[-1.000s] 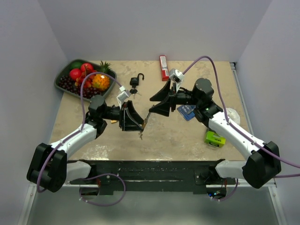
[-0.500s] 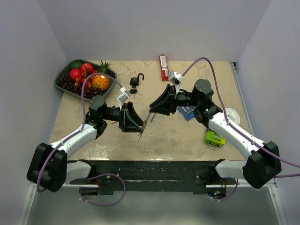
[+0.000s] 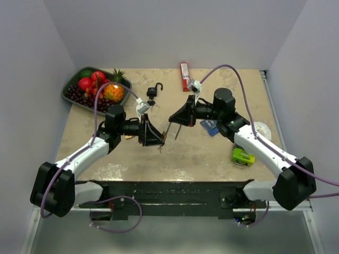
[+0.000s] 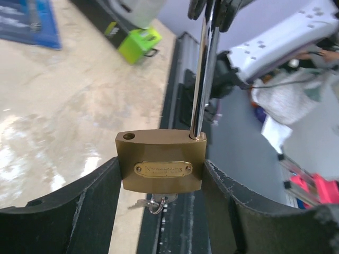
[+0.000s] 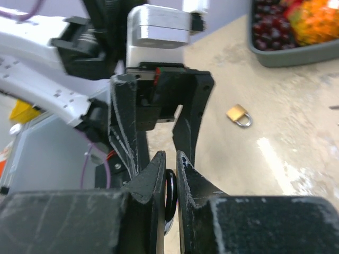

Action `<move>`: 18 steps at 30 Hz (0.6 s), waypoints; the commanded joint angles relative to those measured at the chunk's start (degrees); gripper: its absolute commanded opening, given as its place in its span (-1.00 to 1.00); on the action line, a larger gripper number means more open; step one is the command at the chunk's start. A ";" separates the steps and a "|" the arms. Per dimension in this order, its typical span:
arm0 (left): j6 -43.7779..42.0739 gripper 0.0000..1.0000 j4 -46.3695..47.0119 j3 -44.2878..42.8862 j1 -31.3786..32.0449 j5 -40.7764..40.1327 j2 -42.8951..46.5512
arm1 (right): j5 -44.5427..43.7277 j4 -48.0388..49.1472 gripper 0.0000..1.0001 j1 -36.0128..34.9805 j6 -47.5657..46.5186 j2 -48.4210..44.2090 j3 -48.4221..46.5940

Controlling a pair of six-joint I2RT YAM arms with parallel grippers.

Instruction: Unlock with the key

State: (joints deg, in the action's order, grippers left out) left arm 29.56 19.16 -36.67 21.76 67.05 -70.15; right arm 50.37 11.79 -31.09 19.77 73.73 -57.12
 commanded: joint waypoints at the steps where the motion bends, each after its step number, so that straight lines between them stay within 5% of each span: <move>1: -11.71 -1.00 -13.08 -7.01 0.04 -14.81 0.72 | -10.09 -6.25 -0.99 -0.37 -2.80 1.67 -3.25; 6: -11.81 -1.00 -17.84 -7.46 0.39 -27.03 -1.57 | -19.60 -10.03 -1.00 -0.37 -3.77 4.91 -3.70; 18: -7.33 -1.00 -25.39 -7.02 5.31 -46.29 -2.80 | -23.90 -5.91 -0.96 -0.46 0.26 13.27 -0.62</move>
State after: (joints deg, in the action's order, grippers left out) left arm 17.52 -4.80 -41.15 27.29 31.62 -73.23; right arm 30.02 3.73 -31.55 19.33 86.06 -58.46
